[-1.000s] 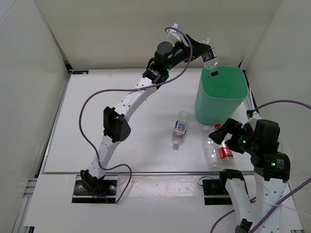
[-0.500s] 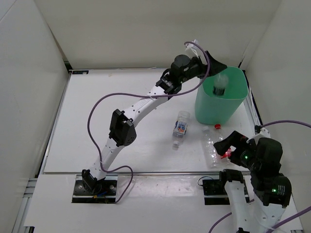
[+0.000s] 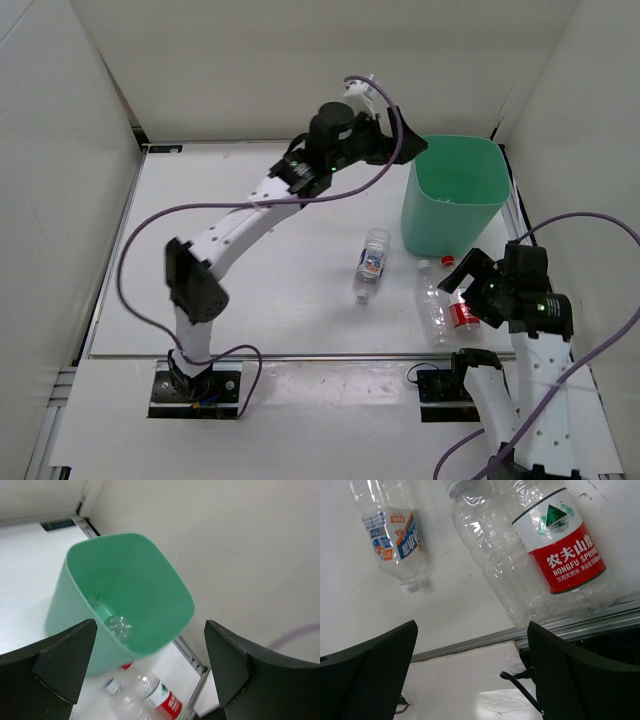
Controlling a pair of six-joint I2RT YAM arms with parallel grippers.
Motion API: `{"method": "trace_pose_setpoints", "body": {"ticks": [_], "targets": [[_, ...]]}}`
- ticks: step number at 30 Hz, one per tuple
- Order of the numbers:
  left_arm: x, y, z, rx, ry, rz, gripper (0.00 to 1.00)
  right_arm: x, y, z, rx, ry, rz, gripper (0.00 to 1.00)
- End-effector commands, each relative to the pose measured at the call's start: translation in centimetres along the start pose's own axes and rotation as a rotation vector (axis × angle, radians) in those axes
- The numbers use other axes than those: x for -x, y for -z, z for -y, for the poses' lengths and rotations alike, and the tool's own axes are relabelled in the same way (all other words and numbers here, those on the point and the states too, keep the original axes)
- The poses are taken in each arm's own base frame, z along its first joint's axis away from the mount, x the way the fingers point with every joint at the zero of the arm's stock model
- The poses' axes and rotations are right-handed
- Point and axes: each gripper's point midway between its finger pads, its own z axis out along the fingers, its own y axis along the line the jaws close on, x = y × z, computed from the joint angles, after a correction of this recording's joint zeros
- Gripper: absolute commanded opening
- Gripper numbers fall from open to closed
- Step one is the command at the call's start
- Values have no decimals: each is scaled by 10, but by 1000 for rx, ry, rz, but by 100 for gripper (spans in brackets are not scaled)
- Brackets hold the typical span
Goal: Put the plastic bottles in the bin
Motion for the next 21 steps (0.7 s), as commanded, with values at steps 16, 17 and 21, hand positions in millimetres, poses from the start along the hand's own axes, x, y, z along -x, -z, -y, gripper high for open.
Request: {"method": "trace_pose_setpoints", "body": {"ticks": [16,17,21], "targets": [[-62,246,-96,452,-106,-67,100,-20,-82,7,-241,134,-100,93],[-69,248,-102,474,-106,-86,100,-20,-86,11,-279,138,-101,96],[-73,267,-105,511,-108,-100,100,-19,-93,11,-360,189,-100,97]]}}
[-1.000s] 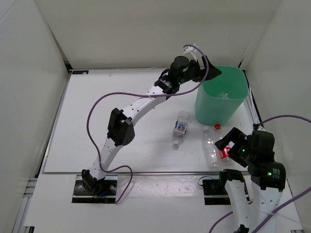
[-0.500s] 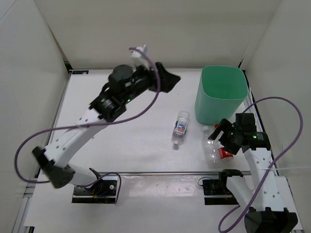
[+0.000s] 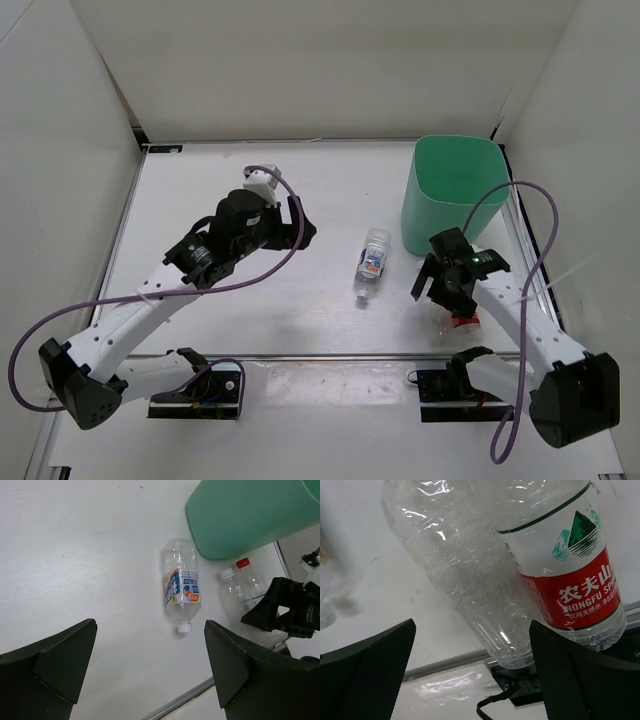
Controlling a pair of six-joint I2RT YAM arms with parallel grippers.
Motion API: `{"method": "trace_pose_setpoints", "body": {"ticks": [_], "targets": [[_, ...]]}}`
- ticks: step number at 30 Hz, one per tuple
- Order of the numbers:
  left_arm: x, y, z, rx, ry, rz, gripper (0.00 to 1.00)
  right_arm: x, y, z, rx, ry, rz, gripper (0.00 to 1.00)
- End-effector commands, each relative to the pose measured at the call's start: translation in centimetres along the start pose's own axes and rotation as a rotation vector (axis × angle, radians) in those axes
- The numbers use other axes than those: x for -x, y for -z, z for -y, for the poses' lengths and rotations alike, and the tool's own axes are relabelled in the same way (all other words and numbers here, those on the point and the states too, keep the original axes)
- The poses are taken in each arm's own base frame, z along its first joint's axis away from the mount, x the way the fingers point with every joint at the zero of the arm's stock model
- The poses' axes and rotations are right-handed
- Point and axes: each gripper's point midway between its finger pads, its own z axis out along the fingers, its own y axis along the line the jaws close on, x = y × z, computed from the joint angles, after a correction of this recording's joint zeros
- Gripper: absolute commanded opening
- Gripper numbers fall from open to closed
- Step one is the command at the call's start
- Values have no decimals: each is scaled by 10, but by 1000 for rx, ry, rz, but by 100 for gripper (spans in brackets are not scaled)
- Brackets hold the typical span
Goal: Put the plastic bottles in the bin
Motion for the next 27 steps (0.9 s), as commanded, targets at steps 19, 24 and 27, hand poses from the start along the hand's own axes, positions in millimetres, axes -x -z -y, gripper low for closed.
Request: {"method": "trace_pose_setpoints", "body": {"ticks": [19,24,27], "targets": [[-3,42,-35,139,-40,4,100,-23,-42,5,-271,12,-50,90],[-3,46,-41,170,-43,8,100,-39,-37,-4,-231,-20,-119,60],[2,48,-40,172,-41,23,100,-40,-15,-20,-165,-4,-107,43]]}}
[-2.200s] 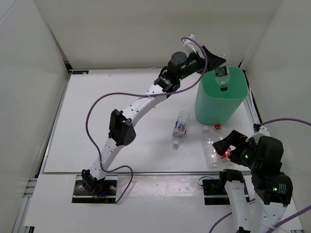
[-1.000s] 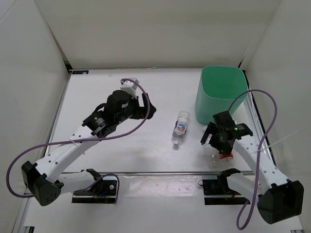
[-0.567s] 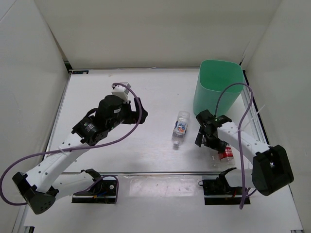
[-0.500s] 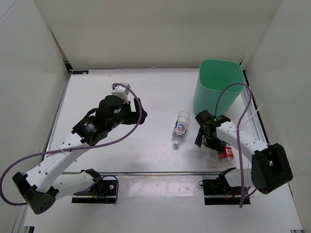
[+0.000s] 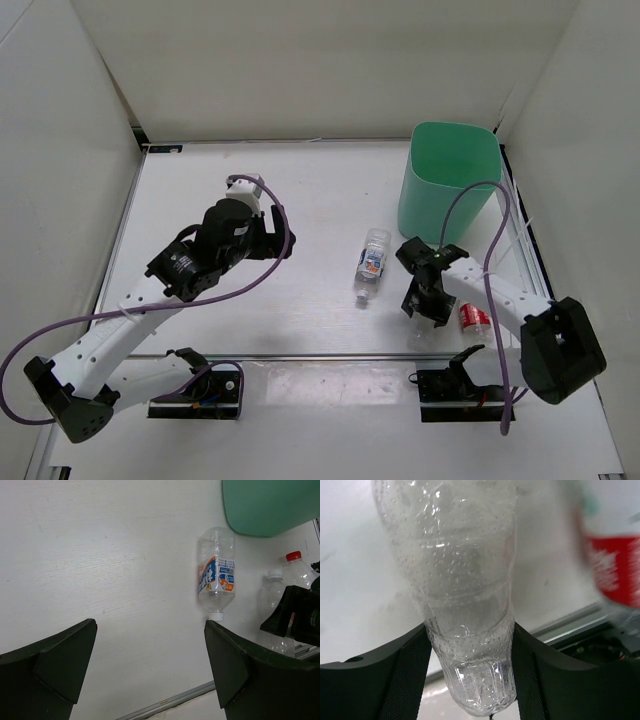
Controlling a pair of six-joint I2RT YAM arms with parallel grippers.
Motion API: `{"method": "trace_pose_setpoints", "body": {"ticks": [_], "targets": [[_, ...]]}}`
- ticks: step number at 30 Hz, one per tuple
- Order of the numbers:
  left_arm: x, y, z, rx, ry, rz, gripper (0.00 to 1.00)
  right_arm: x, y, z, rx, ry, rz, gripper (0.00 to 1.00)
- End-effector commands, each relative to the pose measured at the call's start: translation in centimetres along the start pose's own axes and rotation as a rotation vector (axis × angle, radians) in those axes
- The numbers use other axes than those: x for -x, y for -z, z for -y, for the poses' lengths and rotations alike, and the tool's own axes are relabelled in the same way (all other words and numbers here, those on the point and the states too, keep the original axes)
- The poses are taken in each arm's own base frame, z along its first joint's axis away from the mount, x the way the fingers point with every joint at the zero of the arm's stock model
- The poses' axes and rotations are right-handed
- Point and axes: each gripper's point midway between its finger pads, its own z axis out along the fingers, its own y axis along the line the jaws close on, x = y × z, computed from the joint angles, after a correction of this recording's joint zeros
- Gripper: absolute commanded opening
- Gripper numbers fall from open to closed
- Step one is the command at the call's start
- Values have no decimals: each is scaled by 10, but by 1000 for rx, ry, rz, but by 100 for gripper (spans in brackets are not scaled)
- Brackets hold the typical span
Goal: Put the plastic bottles in the bin
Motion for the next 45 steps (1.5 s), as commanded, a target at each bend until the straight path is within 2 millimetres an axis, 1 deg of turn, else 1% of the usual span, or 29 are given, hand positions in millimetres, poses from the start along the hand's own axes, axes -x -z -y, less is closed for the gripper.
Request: {"method": "trace_pose_setpoints", "body": {"ticks": [1,6,7,9,10,12,14,15,16,18,19,20,21,22,23,24,25,26,27,30,33,34,35,37,38,40,43,44,45], "targets": [[16,12,-4,15,0,51,100,-15,34,-6,48,1,-25,42],[22,16,-4,16,5,72,100,-10,117,-11,229,-18,65,28],[24,19,-5,20,8,85,100,5,148,-18,314,-36,135,26],[19,16,-7,26,5,74,100,24,185,-20,423,-64,239,25],[18,17,-9,26,4,73,100,44,219,-25,509,-97,325,25],[14,16,-10,30,2,66,100,87,251,-19,530,-159,519,25],[12,16,-11,34,0,58,100,131,288,-23,562,-178,700,25],[9,14,-12,38,-3,50,100,148,297,-24,552,-186,760,25],[9,14,-12,38,-3,50,100,170,307,-36,561,-205,815,25],[8,15,-11,29,-3,45,100,204,320,-33,531,-214,892,25],[8,15,-11,29,-3,45,100,220,314,-43,506,-214,890,25],[7,15,-9,21,-3,41,100,243,317,-37,494,-263,919,24],[7,15,-9,21,-3,41,100,252,316,-41,500,-254,906,24],[8,16,-9,21,-3,41,100,271,320,-48,504,-265,911,24],[8,16,-9,21,-3,41,100,289,317,-41,485,-300,910,23],[7,17,-10,25,-5,33,100,300,317,-41,480,-303,912,23],[7,17,-12,34,-5,38,100,313,305,-48,459,-304,891,23],[7,20,-13,34,-5,38,100,328,312,-38,453,-342,915,23],[8,20,-15,45,6,43,100,337,301,-45,447,-335,891,23],[8,26,-18,52,18,49,100,358,289,-39,416,-359,887,28],[2,28,-20,60,35,34,100,366,280,-38,415,-364,874,43],[4,31,-22,64,38,48,100,365,268,-36,395,-350,852,49],[4,31,-22,64,47,49,100,365,263,-35,395,-349,838,63],[0,30,-26,83,42,37,100,363,251,-43,422,-327,794,75],[0,30,-26,83,42,37,100,358,257,-43,443,-318,789,89],[0,30,-27,91,42,42,100,350,263,-35,434,-324,795,100],[6,30,-25,87,44,49,100,326,275,-14,419,-337,823,100],[6,30,-25,87,44,49,100,315,289,-1,429,-353,857,100],[8,30,-23,86,45,51,100,300,283,17,371,-368,855,100]]}}
